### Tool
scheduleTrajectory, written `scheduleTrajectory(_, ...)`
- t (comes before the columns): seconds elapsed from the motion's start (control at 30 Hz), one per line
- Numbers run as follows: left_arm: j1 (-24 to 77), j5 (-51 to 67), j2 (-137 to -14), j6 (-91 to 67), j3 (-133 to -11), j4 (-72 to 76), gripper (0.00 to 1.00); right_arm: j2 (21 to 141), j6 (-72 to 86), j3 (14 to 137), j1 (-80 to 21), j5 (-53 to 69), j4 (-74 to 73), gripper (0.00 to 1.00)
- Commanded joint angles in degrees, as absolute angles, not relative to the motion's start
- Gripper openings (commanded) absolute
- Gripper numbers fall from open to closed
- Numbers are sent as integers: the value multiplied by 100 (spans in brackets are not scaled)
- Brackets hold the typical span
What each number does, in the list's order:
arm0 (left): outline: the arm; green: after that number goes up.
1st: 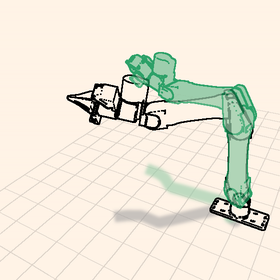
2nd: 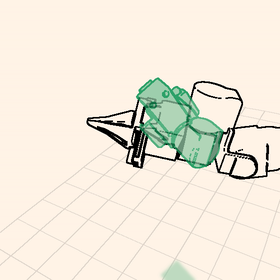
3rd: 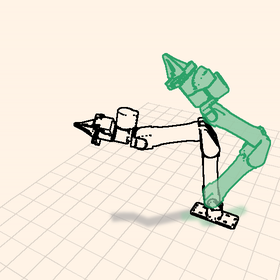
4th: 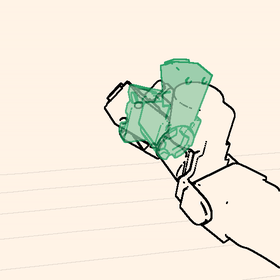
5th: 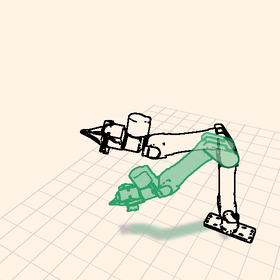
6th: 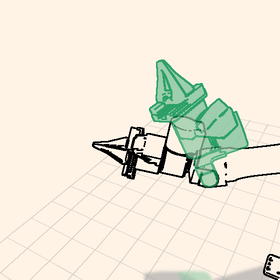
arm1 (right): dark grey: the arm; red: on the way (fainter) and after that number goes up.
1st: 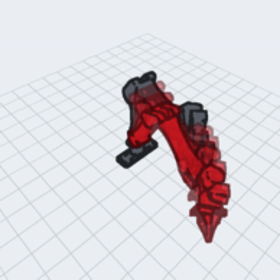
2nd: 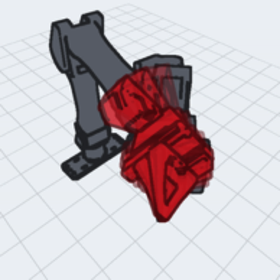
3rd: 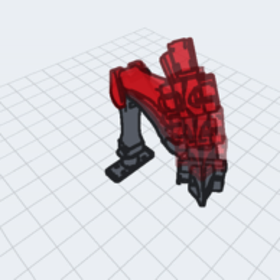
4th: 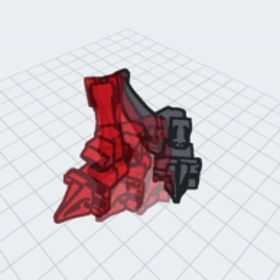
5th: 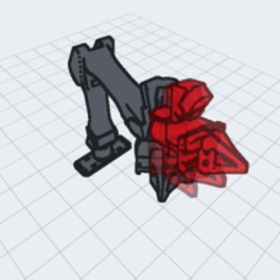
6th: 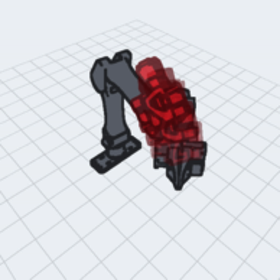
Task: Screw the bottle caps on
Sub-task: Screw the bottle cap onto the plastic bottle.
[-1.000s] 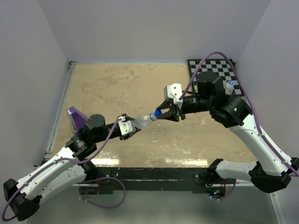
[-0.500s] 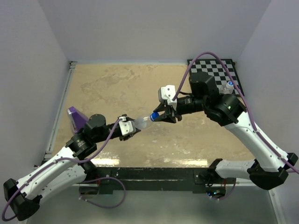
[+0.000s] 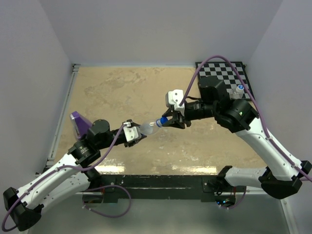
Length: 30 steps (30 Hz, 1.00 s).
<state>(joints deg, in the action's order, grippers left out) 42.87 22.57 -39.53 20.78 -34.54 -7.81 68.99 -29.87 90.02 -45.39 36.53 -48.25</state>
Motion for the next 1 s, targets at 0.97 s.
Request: scheduleTrajectory(0.97,4280,2654,-3814,2259,-3700,-606,48,7251,-3226,9132,-4816,4025,-5106,0)
